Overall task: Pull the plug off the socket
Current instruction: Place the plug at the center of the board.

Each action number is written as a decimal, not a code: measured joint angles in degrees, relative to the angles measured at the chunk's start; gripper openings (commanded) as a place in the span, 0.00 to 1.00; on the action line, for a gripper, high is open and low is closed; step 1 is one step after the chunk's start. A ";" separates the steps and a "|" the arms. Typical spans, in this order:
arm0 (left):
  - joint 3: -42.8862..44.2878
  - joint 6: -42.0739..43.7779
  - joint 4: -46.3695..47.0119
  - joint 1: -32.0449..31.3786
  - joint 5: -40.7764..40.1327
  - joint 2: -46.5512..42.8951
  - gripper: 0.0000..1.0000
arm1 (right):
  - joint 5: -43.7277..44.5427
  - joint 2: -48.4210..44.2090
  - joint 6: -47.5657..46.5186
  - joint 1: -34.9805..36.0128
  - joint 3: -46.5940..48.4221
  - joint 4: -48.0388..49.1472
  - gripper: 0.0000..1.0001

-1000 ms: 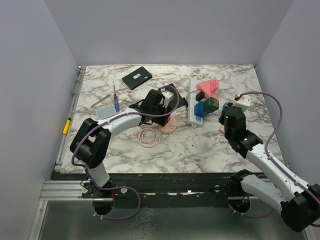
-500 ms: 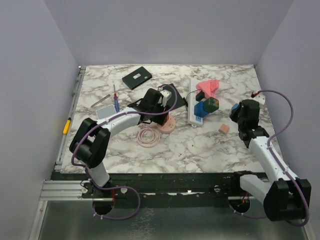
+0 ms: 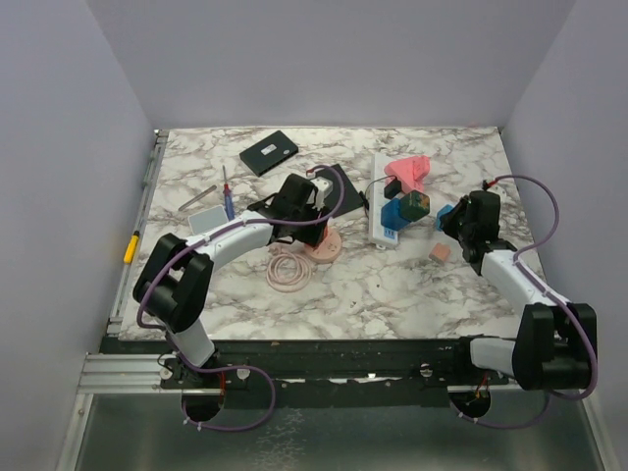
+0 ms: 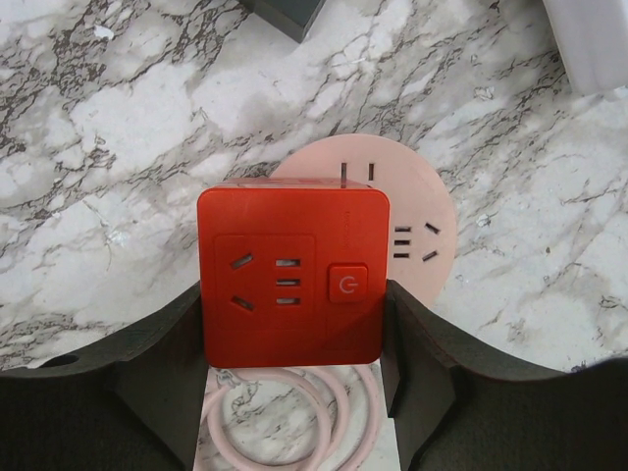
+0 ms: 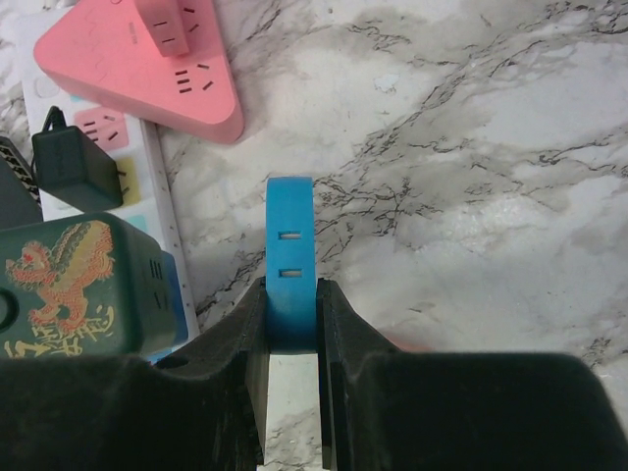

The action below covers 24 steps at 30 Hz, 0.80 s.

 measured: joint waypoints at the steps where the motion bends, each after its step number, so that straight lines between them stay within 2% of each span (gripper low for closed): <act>1: -0.26 0.00 -0.35 0.11 -0.04 -0.33 0.64 | -0.28 0.44 0.44 -0.37 0.00 0.31 0.10; 9: -1.01 -0.04 -1.90 0.26 -0.09 -1.38 0.68 | -2.54 5.44 3.78 -3.93 -0.02 2.99 0.12; 17: -2.97 0.07 -7.13 0.26 0.24 -1.36 0.73 | -4.90 9.25 6.93 -6.78 -0.09 4.66 0.20; 22: -2.99 0.11 -7.82 0.26 0.79 -1.36 0.74 | -5.18 10.60 8.44 -7.74 -0.26 4.63 0.34; 24: -2.99 0.11 -7.85 0.26 0.98 -1.36 0.74 | -5.22 10.60 8.66 -7.89 -0.33 4.66 0.44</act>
